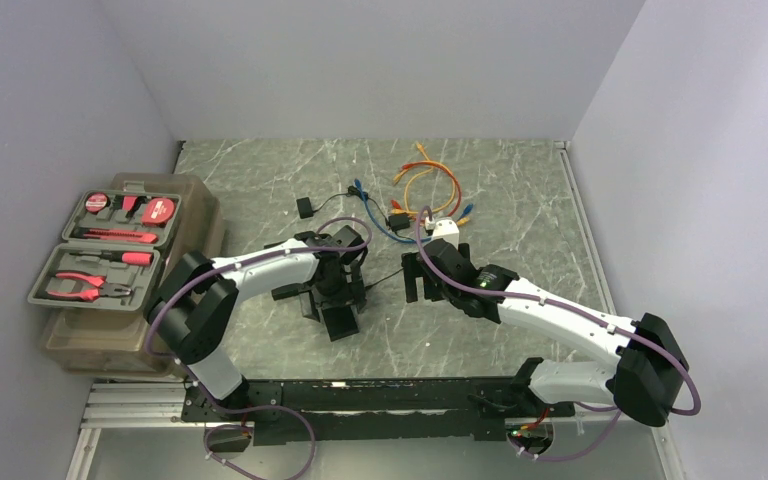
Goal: Insert the plug into the switch port
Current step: Adjust the switch port at the center of the board.
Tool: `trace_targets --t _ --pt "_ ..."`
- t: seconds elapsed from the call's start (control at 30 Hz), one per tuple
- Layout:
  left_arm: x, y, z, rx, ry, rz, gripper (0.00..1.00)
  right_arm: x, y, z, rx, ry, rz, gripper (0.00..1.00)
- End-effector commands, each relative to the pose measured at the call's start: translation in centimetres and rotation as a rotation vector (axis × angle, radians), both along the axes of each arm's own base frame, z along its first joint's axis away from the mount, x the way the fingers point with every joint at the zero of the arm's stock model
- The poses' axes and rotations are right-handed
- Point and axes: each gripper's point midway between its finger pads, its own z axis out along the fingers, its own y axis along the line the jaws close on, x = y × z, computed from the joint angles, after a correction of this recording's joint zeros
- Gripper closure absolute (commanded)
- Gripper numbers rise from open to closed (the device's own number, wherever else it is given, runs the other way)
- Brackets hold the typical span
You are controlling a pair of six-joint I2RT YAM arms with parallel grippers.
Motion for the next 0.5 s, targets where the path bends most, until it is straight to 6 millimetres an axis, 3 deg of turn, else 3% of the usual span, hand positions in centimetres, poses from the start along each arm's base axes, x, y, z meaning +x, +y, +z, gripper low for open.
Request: trace_targets --t 0.0,0.17,0.47 --pt "1.0 0.1 0.3 0.016 -0.030 -0.004 0.01 0.5 0.4 0.9 0.041 -0.034 -0.002 0.03" --pt "0.8 0.8 -0.1 0.037 -0.025 -0.011 0.02 0.5 0.4 0.9 0.039 -0.035 -0.003 0.03" --pt "1.2 1.6 -0.4 0.063 -0.034 -0.042 0.29 0.4 0.4 1.0 0.048 -0.034 -0.003 0.03"
